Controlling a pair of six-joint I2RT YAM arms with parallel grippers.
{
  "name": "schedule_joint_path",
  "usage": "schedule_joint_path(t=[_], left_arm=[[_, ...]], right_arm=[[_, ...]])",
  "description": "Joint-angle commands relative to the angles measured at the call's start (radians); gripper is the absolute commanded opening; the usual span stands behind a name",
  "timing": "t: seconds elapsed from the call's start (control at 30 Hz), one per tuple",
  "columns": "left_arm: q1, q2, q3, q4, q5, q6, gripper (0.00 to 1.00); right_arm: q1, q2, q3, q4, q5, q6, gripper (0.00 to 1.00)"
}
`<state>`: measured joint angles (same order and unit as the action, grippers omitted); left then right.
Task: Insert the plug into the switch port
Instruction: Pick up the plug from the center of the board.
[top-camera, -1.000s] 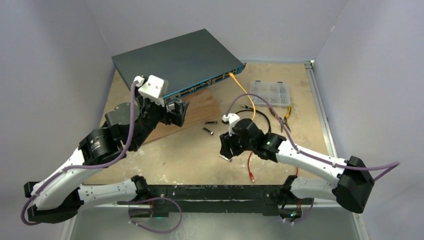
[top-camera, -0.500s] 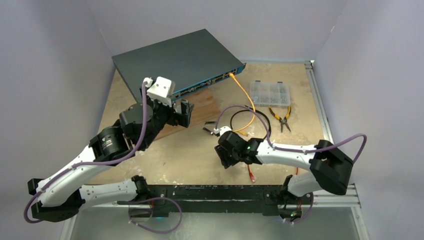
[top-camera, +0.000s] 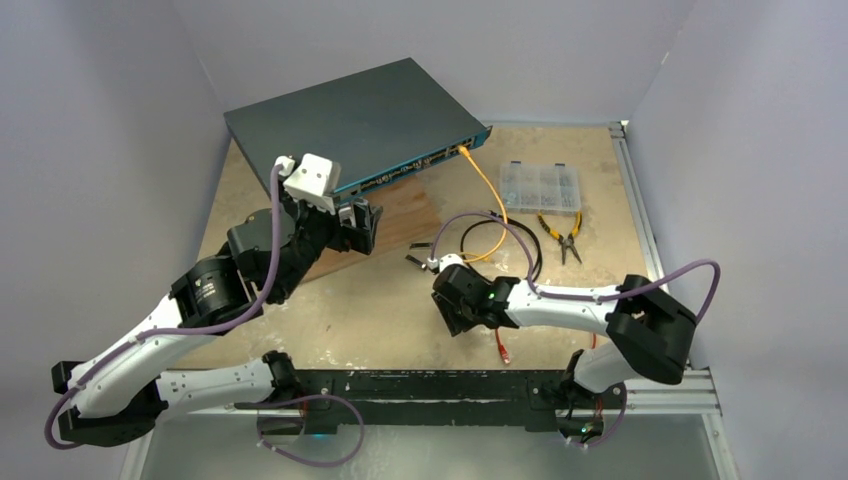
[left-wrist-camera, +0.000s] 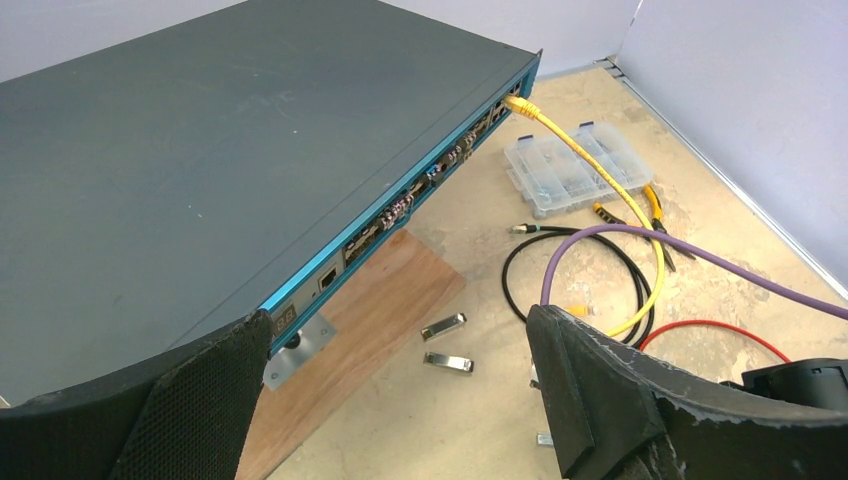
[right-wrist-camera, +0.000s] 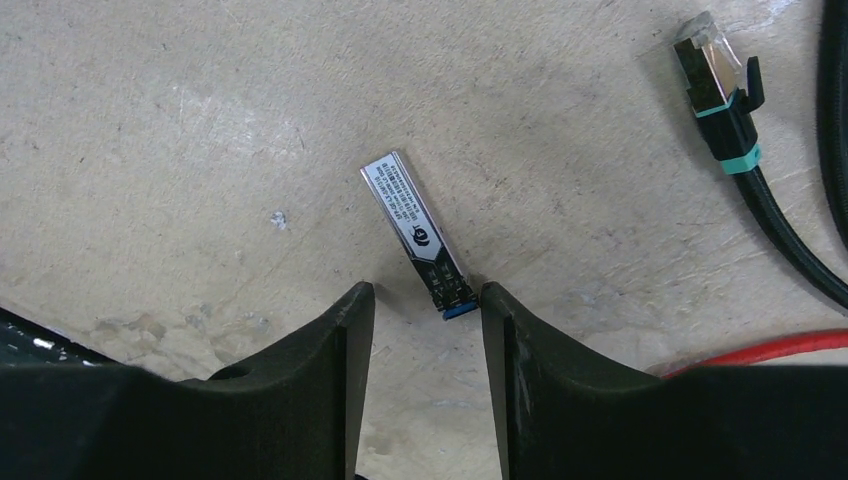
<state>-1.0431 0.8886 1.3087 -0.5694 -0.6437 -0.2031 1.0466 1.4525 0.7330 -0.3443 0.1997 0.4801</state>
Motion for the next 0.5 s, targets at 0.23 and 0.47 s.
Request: schedule_joint_path(t=[0.23,0.47], left_arm=[[-0.003,0.001,-0.013,0.061,0.01,-0.026,0.97],[-0.003,-0.003,-0.017,0.077,0.025,-0.035,0.96]], right_arm=[[0.028,0.036,-0.006,0.068,-0.002,0.017,0.37],[0.037,0.022,-0.012,0.121,-0.035,0.005,0.16]])
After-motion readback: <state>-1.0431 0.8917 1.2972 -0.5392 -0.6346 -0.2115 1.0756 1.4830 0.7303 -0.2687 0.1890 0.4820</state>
